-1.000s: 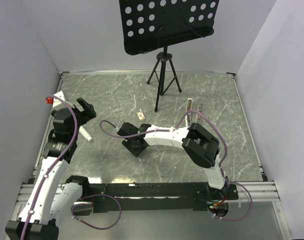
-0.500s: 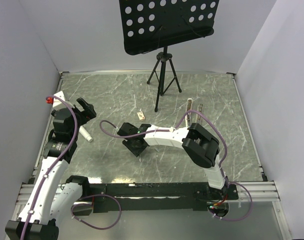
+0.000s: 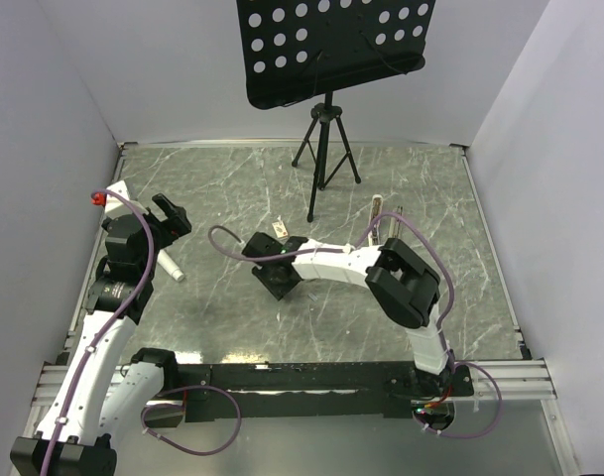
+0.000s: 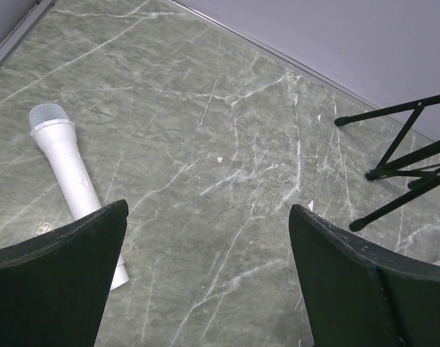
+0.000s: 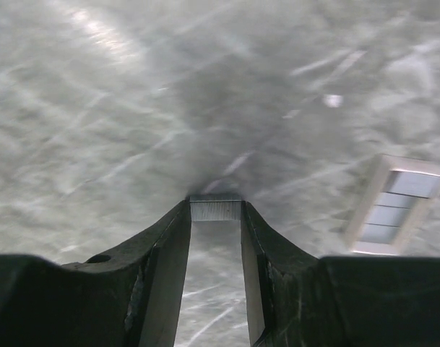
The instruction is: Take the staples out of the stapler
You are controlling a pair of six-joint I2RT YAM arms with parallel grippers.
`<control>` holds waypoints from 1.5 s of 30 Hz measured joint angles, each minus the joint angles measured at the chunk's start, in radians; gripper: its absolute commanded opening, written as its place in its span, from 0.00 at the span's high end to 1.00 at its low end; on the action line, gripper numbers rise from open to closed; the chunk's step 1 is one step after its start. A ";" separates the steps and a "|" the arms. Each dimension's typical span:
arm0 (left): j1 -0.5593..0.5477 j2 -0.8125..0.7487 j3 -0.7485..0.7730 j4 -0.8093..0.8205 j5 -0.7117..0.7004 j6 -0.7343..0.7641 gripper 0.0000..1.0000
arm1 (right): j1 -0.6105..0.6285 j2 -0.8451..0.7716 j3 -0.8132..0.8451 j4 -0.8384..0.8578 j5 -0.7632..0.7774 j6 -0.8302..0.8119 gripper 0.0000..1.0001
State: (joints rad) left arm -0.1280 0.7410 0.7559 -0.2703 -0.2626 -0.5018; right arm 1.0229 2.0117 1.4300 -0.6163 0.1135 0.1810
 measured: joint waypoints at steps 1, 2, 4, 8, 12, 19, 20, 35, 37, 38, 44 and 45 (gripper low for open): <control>0.000 0.000 0.000 0.000 0.000 0.000 0.03 | -0.010 -0.003 -0.003 0.001 0.001 -0.001 0.61; 0.000 0.000 0.000 0.000 -0.001 0.000 0.03 | -0.017 -0.008 -0.008 0.002 0.002 -0.003 0.60; 0.000 0.000 0.000 0.000 -0.002 0.000 0.03 | -0.039 -0.019 -0.018 0.000 0.004 -0.008 0.61; -0.001 0.000 0.000 0.000 -0.003 0.000 0.03 | -0.081 -0.039 -0.036 0.002 0.010 -0.020 0.61; -0.001 0.000 0.000 0.000 -0.005 0.000 0.03 | -0.142 -0.056 -0.051 0.003 0.010 -0.035 0.61; -0.003 0.000 0.000 0.000 -0.005 0.000 0.03 | -0.216 -0.060 -0.052 0.005 0.018 -0.060 0.61; -0.003 0.001 0.000 0.000 -0.005 0.000 0.03 | -0.220 -0.060 -0.052 0.005 0.019 -0.061 0.61; -0.003 0.009 0.000 0.000 -0.005 0.000 0.03 | -0.240 -0.091 -0.040 -0.004 0.019 -0.073 0.61; -0.003 0.009 0.000 0.000 -0.005 0.000 0.03 | -0.249 -0.092 -0.026 -0.006 0.020 -0.072 0.61; -0.003 0.009 0.000 0.000 -0.005 0.000 0.03 | -0.256 -0.092 -0.019 -0.007 0.021 -0.070 0.61; -0.003 0.009 0.000 0.000 -0.005 0.000 0.03 | -0.299 -0.092 -0.004 -0.015 0.041 -0.067 0.61; -0.003 0.009 0.000 0.000 -0.005 0.000 0.03 | -0.306 -0.092 -0.003 -0.018 0.047 -0.067 0.61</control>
State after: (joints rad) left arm -0.1307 0.7498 0.7559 -0.2703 -0.2672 -0.5014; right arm 0.7166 1.9202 1.4269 -0.6338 0.1600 0.1143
